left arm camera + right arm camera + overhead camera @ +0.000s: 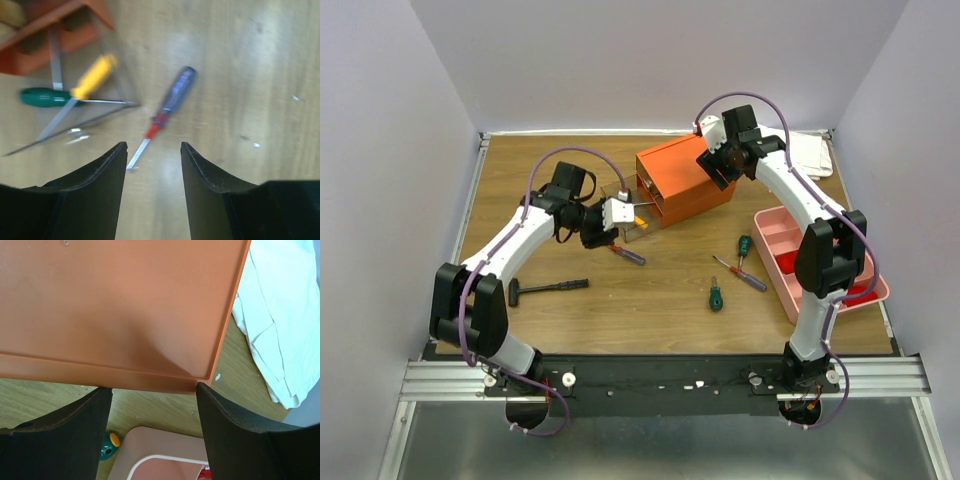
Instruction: Sort the tools into containers
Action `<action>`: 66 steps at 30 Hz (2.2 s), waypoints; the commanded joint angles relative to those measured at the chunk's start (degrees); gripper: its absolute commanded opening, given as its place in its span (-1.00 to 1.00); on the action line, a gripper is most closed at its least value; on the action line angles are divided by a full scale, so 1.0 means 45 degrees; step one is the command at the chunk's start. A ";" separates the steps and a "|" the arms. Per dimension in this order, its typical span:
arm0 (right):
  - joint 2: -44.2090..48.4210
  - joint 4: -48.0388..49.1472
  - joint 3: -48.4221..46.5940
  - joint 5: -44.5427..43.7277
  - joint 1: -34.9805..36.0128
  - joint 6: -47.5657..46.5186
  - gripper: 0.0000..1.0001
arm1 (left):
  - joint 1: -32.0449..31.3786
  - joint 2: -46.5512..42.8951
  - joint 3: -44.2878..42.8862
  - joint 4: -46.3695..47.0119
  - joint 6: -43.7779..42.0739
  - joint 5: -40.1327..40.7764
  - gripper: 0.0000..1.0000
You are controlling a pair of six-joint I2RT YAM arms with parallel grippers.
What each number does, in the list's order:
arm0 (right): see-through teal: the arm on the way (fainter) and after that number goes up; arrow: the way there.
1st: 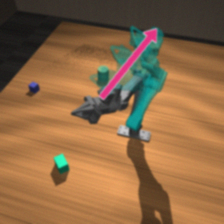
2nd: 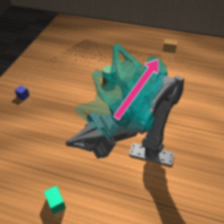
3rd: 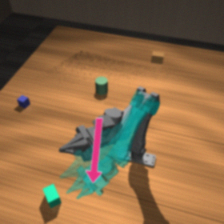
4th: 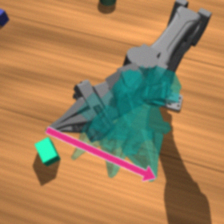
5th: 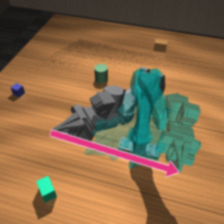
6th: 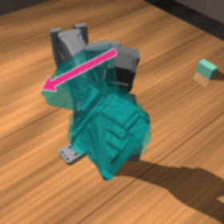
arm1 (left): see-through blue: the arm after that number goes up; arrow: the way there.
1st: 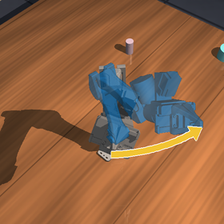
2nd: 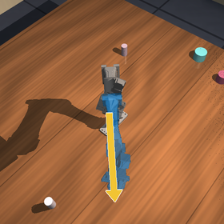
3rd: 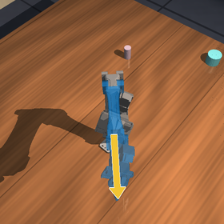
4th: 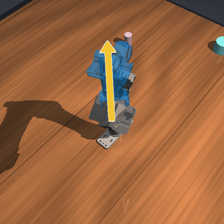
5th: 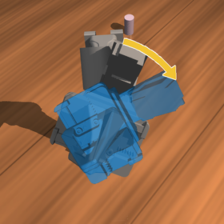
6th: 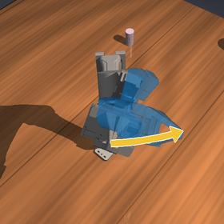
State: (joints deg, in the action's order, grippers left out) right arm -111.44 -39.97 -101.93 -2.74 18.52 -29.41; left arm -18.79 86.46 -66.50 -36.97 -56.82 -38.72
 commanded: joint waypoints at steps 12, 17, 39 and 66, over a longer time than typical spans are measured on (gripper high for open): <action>0.0076 0.0209 0.0463 0.0082 0.0005 -0.0027 0.53 | -0.0220 0.2818 -0.0203 -0.0302 -0.2198 -0.0478 0.06; 0.0154 0.0229 0.0561 0.0024 0.0005 -0.0066 0.53 | -0.0317 0.3365 -0.0339 0.0285 -0.2043 -0.0166 0.06; -0.0021 0.0151 0.0522 0.0102 0.0005 -0.0027 0.53 | -0.0728 0.4148 0.0363 0.0383 -0.3389 0.1357 -0.12; -0.0568 0.0053 -0.0122 0.0336 0.0005 0.0109 0.53 | -0.0201 0.1485 -0.1958 0.0950 -0.1315 0.1962 -0.72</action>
State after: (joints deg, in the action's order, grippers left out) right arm -111.44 -39.31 -101.25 -2.79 18.52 -29.89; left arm -20.29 87.77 -71.18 -38.00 -63.09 -34.59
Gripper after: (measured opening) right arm 0.764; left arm 0.295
